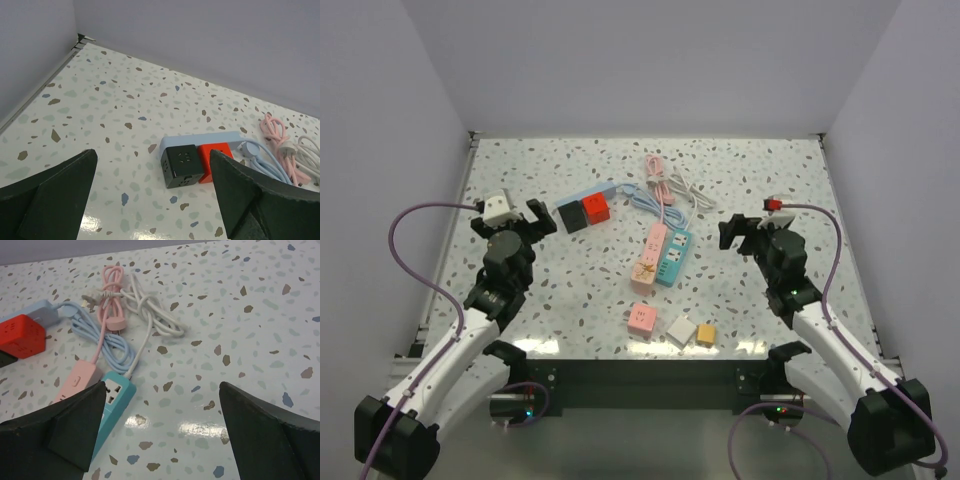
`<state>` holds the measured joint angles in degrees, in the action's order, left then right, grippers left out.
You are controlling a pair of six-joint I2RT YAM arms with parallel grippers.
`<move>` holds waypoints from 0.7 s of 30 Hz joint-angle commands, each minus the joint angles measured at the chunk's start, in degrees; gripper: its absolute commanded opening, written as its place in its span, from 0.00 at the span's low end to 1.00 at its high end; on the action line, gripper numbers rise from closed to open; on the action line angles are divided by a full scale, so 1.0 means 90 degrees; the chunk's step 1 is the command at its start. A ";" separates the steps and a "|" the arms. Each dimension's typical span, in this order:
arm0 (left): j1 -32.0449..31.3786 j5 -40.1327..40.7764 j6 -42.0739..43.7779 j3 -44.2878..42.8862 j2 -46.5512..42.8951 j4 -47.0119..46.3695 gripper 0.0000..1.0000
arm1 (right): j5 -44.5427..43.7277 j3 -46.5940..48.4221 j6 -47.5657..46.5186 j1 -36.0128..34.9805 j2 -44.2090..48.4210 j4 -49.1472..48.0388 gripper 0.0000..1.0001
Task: Insert the plug
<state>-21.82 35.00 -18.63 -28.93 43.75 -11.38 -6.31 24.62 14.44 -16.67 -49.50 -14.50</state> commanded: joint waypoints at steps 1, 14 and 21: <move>-0.0007 0.0172 -0.0029 -0.0272 -0.0027 -0.0006 1.00 | 0.0270 0.0204 -0.0110 -0.0004 0.0031 -0.0039 0.98; -0.0007 -0.1514 0.0303 -0.0126 0.0051 -0.0386 1.00 | 0.1638 -0.0177 -0.0813 -0.2090 -0.0047 -0.0566 0.98; -0.0007 -0.1975 0.0381 -0.0145 0.0188 -0.0474 1.00 | 0.1453 -0.0558 -0.1047 -0.3567 -0.0563 -0.0713 0.98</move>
<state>-21.82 21.39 -16.78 -28.93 45.52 -12.47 6.22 20.49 7.25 -44.69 -51.72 -18.61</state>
